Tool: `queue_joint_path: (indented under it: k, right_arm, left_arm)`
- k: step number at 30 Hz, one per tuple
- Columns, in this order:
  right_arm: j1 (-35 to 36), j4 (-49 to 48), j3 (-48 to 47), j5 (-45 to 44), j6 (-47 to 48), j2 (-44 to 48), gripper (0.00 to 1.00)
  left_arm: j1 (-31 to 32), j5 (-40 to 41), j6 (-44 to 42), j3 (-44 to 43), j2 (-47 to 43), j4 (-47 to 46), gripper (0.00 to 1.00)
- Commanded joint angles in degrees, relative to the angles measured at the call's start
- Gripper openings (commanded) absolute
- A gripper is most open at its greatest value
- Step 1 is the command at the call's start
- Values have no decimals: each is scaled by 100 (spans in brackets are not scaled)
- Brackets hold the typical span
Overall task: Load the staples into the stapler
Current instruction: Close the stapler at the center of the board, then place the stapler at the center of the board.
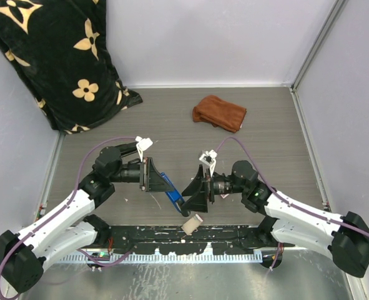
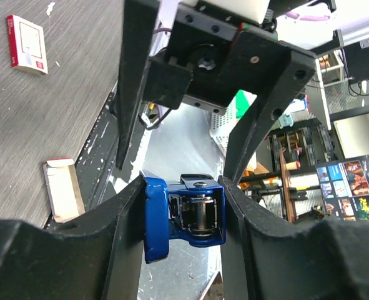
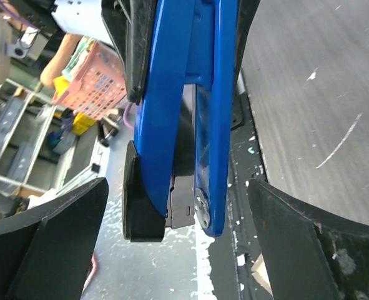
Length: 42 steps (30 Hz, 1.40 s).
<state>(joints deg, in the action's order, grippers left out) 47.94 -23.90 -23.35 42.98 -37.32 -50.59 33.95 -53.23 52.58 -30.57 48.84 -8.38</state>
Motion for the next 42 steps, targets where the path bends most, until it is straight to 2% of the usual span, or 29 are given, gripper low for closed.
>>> queue_joint_path:
  k: [1, 5, 7, 10, 11, 12, 14, 15, 19, 21, 22, 24, 25, 26, 29, 30, 33, 38, 42]
  right_arm:
    - [222, -1013, -66, 768, -435, -320, 100]
    - [587, -1086, -175, 780, -409, -607, 99]
    - [700, -1099, -202, 815, -423, -706, 91]
    - [711, -1094, -176, 788, -462, -783, 59]
    - [714, -1127, -142, 728, -491, -782, 46]
    - [714, -1178, -105, 681, -528, -781, 27]
    - [716, -1347, -34, 595, -646, -780, 5]
    - [714, -1406, -11, 542, -690, -773, 1]
    - [716, -1623, 118, 339, -776, -697, 1]
    - [716, -1535, 102, 325, -728, -681, 1]
    - [712, -1403, 65, 295, -632, -662, 14]
    - [716, -1000, -5, 121, -414, -579, 60]
    - [708, -780, -37, -15, -299, -508, 77]
    - [707, -510, -73, -156, -148, -422, 85]
    - [642, 267, -210, -772, 248, -60, 98]
    - [607, 483, -253, -949, 355, 78, 100]
    - [519, 1195, -339, -1756, 642, 532, 100]
    - [488, 2333, -432, -3470, 950, 1308, 100]
    - [488, 2629, -321, -3979, 969, 1751, 100]
  left_arm:
    - [-29, -449, -54, -412, -38, -514, 7]
    - [-29, -443, -88, -468, 11, -524, 5]
    - [-31, -429, -98, -476, 8, -524, 5]
    - [-29, -423, -107, -477, 24, -516, 4]
    - [-29, -422, -113, -469, 30, -511, 4]
    - [-29, -423, -109, -468, 35, -507, 4]
    - [-35, -418, -107, -452, 29, -498, 4]
    - [-32, -409, -112, -453, 18, -498, 3]
    - [-29, -373, -132, -457, -10, -452, 2]
    - [-29, -328, -170, -475, -31, -382, 2]
    - [-29, -272, -212, -484, -41, -312, 1]
    - [-29, -78, -332, -522, -79, -83, 0]
    - [-34, 62, -380, -535, -106, 87, 0]
    - [-36, 201, -415, -538, -131, 194, 0]
    - [-75, 593, -376, -498, -229, 347, 0]
    - [-101, 691, -334, -456, -260, 332, 0]
    - [-222, 1156, -134, -303, -362, 414, 0]
    - [-884, 2092, 625, 279, -432, 542, 1]
    - [-1186, 2858, 1182, 783, -455, 217, 1]
